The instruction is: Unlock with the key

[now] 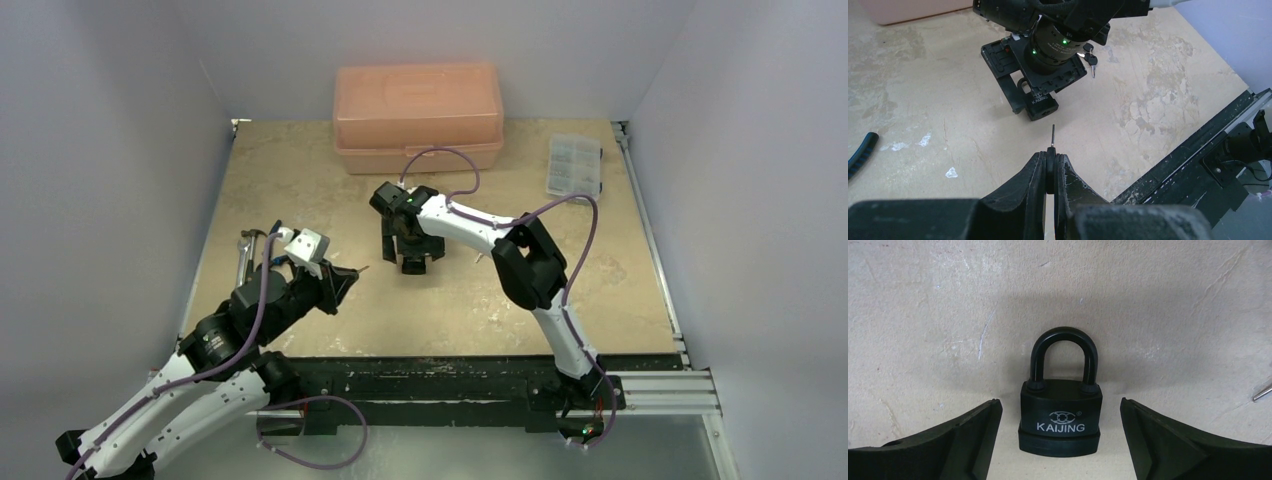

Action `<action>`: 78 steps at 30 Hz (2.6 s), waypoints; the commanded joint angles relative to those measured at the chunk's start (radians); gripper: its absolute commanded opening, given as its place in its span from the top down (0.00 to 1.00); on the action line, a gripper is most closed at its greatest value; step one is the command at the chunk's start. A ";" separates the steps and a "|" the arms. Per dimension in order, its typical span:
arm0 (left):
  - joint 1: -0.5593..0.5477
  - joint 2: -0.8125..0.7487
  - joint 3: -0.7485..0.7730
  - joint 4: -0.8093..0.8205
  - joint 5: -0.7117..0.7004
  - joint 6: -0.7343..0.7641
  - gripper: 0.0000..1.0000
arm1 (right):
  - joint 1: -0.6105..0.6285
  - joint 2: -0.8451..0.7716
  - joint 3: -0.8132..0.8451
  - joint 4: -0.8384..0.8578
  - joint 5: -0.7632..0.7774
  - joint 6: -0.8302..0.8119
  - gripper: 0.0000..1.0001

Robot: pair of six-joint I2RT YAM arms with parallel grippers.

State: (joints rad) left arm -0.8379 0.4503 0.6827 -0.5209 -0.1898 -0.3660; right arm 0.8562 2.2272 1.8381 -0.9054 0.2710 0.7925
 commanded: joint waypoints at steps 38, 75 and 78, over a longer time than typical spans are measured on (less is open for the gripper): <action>0.025 0.078 0.079 -0.054 -0.180 -0.077 1.00 | -0.053 -0.595 -0.426 0.353 -0.037 0.183 1.00; 0.023 0.267 0.052 0.349 0.113 -0.336 1.00 | -0.154 -1.233 -0.886 0.491 -0.138 0.907 1.00; 0.023 0.282 0.023 0.456 0.199 -0.347 1.00 | -0.154 -1.273 -0.913 0.504 -0.132 0.988 1.00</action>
State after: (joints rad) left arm -0.8181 0.7208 0.7242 -0.2546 -0.1143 -0.7048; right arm 0.7055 1.0313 0.9100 -0.4789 0.1314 1.6073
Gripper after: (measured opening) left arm 0.104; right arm 0.601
